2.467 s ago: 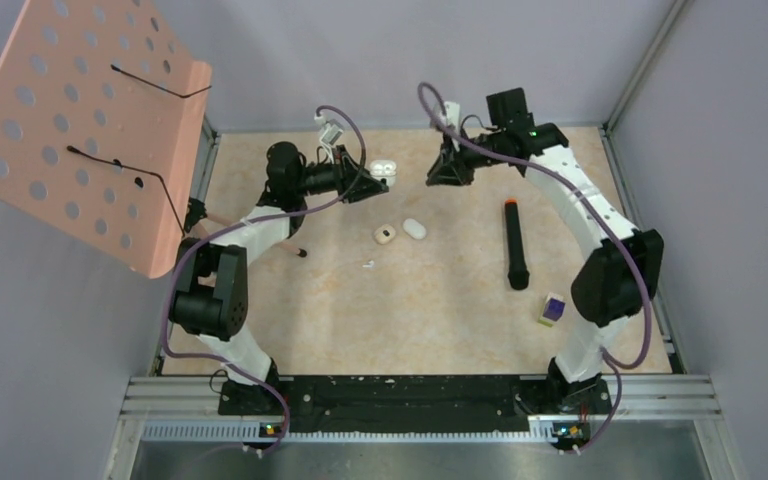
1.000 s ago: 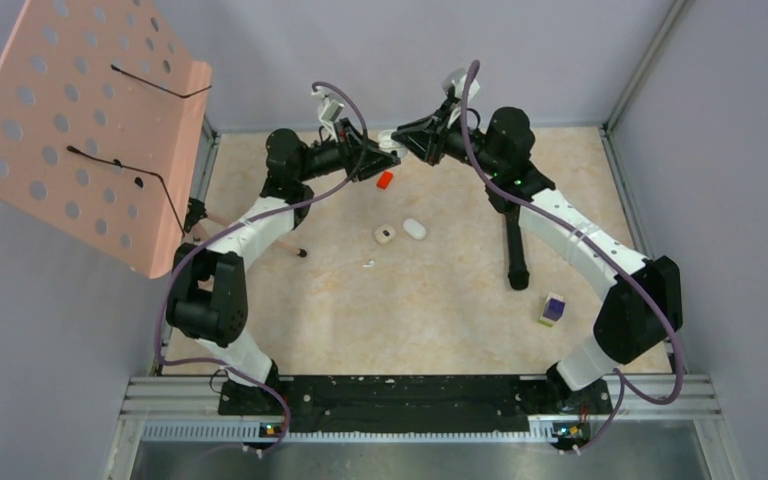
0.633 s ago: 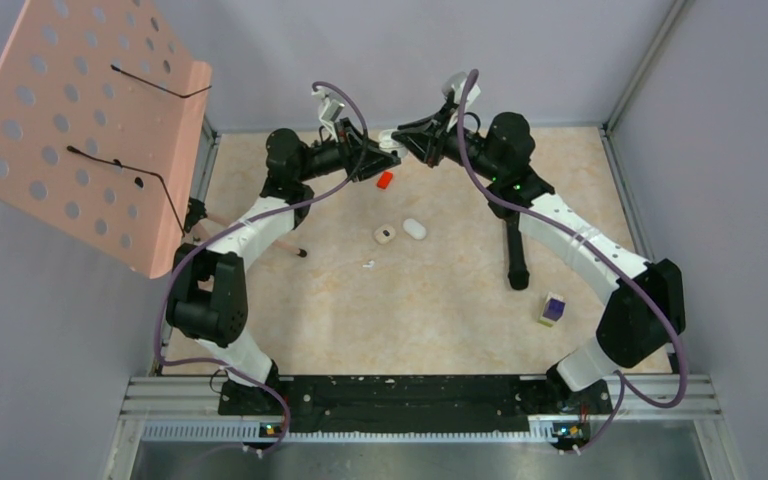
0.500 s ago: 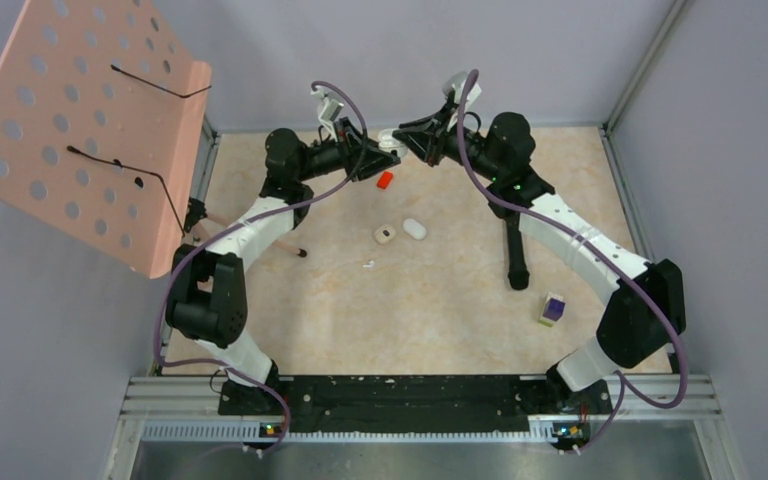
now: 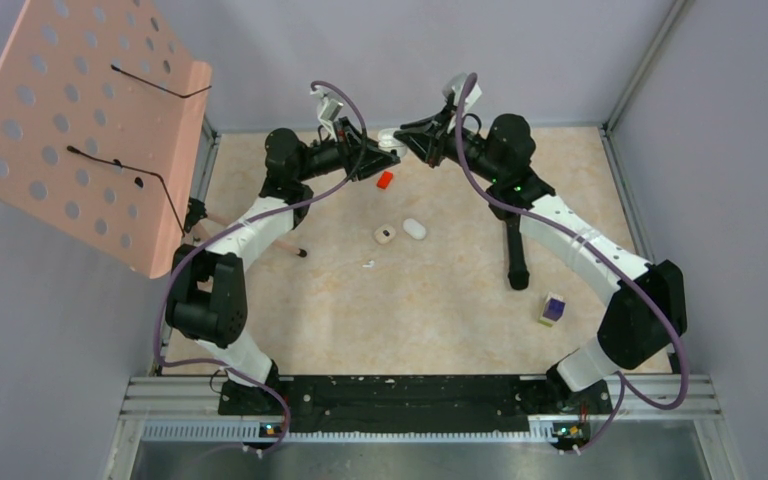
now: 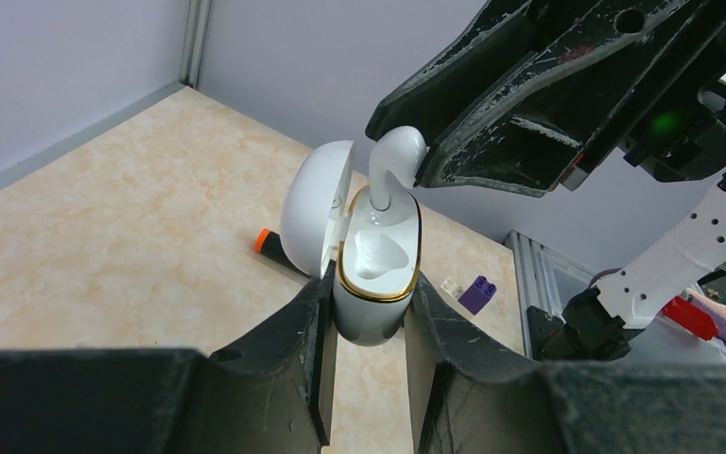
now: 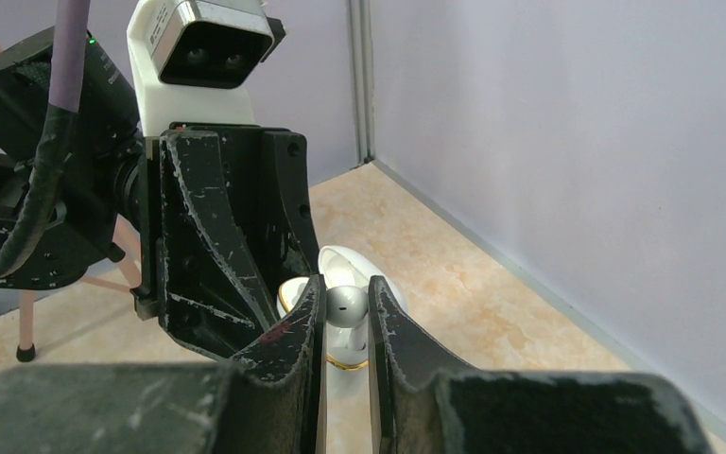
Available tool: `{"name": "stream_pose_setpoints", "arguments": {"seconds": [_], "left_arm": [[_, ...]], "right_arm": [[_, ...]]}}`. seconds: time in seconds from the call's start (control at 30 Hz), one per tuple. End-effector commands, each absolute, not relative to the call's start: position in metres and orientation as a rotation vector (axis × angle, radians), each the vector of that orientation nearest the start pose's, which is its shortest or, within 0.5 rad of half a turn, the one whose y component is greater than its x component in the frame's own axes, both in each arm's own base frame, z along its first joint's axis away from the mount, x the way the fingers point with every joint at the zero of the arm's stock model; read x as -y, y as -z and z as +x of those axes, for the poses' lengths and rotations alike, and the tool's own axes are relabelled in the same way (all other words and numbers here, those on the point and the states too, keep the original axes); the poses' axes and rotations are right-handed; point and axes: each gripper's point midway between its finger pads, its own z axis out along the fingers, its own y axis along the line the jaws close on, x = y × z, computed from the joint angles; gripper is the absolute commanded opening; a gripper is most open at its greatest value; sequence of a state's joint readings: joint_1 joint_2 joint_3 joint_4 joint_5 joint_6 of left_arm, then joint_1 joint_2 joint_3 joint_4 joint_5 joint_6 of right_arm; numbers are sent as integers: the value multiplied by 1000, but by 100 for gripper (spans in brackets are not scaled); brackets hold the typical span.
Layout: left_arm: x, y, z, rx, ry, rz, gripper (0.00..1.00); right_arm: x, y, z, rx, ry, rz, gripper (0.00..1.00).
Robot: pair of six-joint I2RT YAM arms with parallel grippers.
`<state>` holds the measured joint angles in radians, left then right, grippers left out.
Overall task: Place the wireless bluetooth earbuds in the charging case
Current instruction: Place the earbud in the charging case.
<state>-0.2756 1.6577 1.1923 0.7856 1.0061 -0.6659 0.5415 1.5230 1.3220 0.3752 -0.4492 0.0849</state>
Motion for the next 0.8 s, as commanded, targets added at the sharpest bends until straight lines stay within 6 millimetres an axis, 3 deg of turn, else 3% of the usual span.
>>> {"name": "stream_pose_setpoints", "arguments": {"seconds": [0.0,0.3,0.77], "left_arm": [[267,-379,368,-1269,1332,715,0],[267,-379,369,-1265,1329,711,0],[264,-380,372,-1256,1327,694,0]], "right_arm": [[-322,-410,366,-1214,-823,-706,6],[-323,-403,367,-1241,-817,-696,10],[-317,-414,368,-1245,-764,-660,26]]}}
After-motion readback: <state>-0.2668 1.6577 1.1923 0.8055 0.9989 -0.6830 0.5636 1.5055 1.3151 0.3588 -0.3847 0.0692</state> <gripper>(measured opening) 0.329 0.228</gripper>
